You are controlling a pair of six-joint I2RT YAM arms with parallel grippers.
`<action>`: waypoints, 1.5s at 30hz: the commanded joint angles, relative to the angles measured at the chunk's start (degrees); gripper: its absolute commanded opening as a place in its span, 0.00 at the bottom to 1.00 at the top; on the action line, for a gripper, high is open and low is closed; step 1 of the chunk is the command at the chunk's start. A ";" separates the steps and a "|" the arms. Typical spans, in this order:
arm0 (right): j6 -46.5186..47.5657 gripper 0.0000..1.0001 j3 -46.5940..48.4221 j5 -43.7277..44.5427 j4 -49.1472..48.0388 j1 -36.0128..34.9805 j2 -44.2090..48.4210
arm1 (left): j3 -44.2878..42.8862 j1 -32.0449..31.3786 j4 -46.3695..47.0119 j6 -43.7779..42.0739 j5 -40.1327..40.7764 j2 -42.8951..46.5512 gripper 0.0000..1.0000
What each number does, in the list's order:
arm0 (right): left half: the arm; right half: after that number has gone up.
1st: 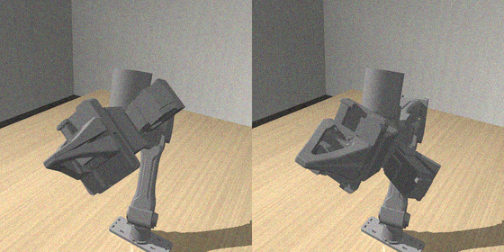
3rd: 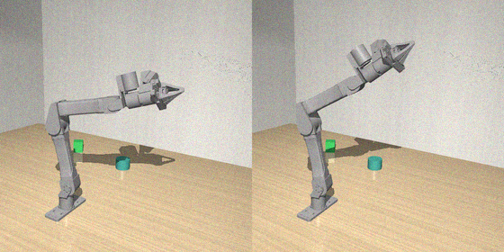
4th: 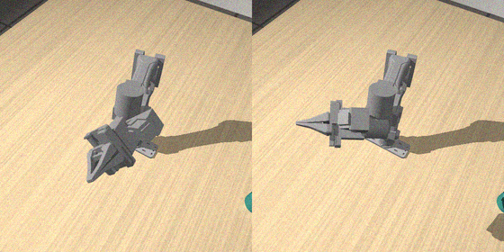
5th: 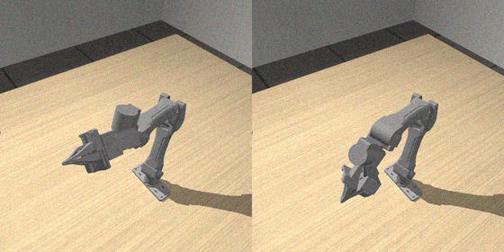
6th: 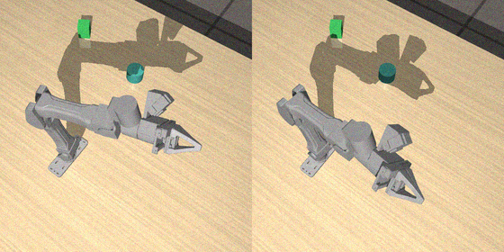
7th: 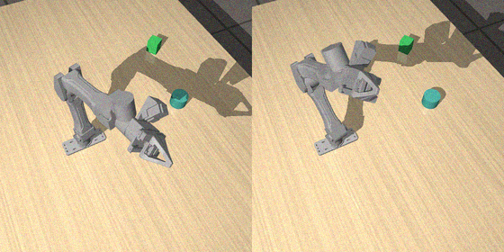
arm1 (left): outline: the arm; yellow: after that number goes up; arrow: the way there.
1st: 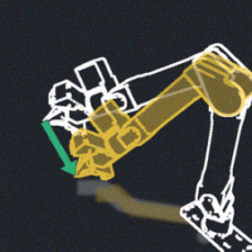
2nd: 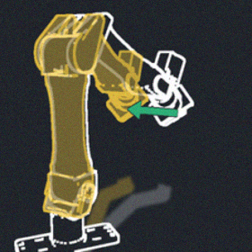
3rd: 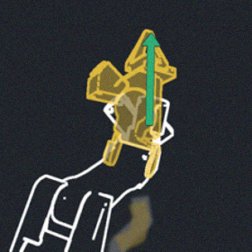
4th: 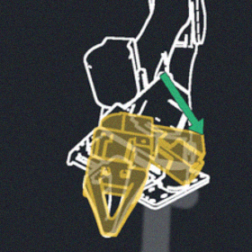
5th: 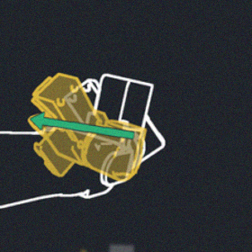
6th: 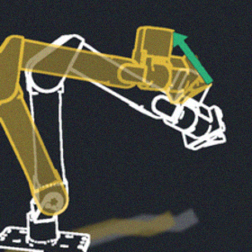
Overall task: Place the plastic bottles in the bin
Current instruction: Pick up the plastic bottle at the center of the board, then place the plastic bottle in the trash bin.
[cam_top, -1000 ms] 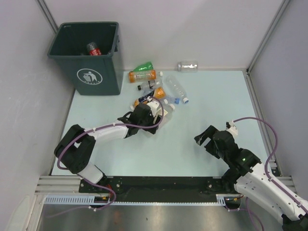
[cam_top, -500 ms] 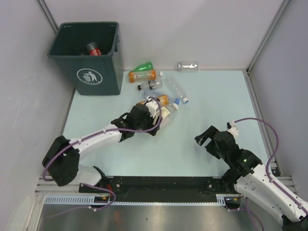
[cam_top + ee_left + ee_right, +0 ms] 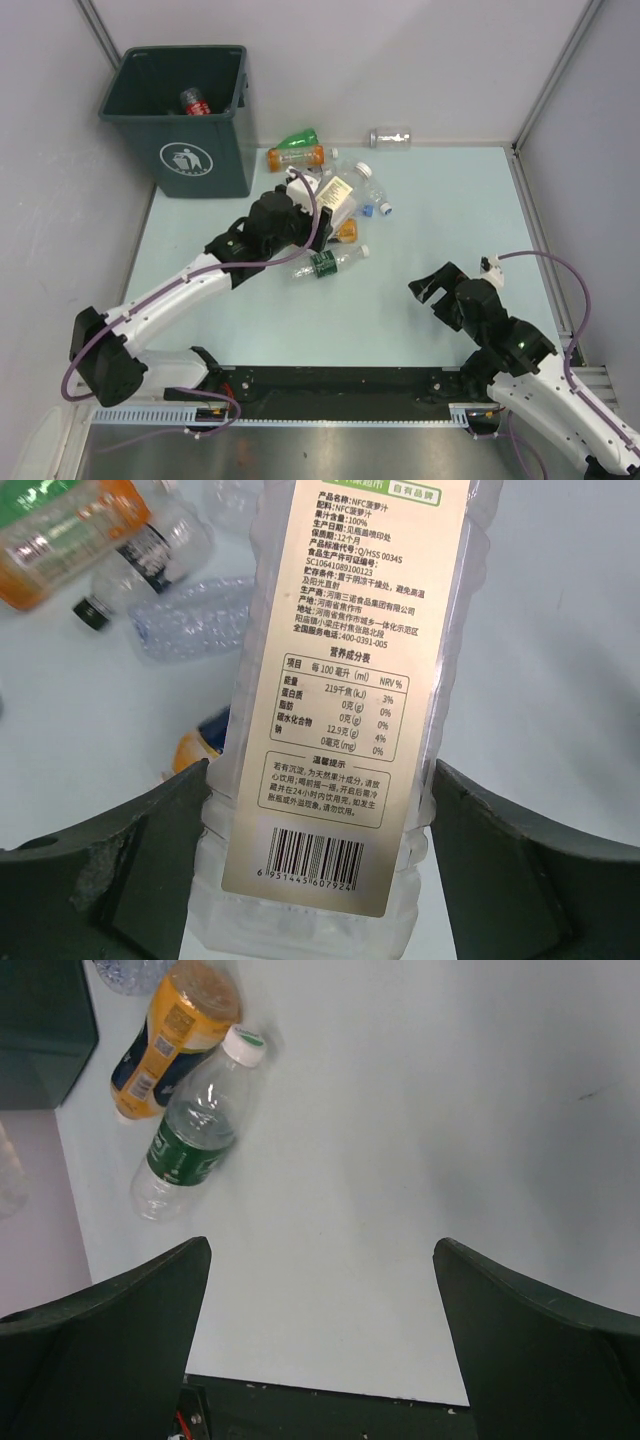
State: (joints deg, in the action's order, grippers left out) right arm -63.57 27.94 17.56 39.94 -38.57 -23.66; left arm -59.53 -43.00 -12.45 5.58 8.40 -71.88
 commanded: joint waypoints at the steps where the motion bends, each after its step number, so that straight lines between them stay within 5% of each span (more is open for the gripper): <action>1: -1.99 1.00 -0.17 1.77 2.68 -0.19 3.44 | -4.98 -0.06 -0.38 -0.31 5.65 3.67 0.48; 9: -1.21 0.99 -0.08 2.13 3.83 -0.11 6.79 | -13.59 4.67 -2.58 2.05 10.15 4.73 0.48; 25: -0.41 0.97 -2.36 -1.56 -7.77 -3.79 -9.03 | -27.48 32.27 5.84 12.68 4.52 2.54 0.47; 34: -0.42 0.96 -3.77 -2.71 -15.95 -4.85 -12.02 | -33.36 41.86 20.25 20.43 1.00 -9.85 0.47; 45: 0.20 0.96 -3.77 -2.36 -16.83 -4.76 -15.09 | -46.71 50.91 26.51 26.94 0.83 -27.77 0.52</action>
State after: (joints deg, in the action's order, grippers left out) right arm -63.96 24.18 14.50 25.71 -43.07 -37.98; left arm -98.32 5.58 7.20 29.82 10.48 -96.20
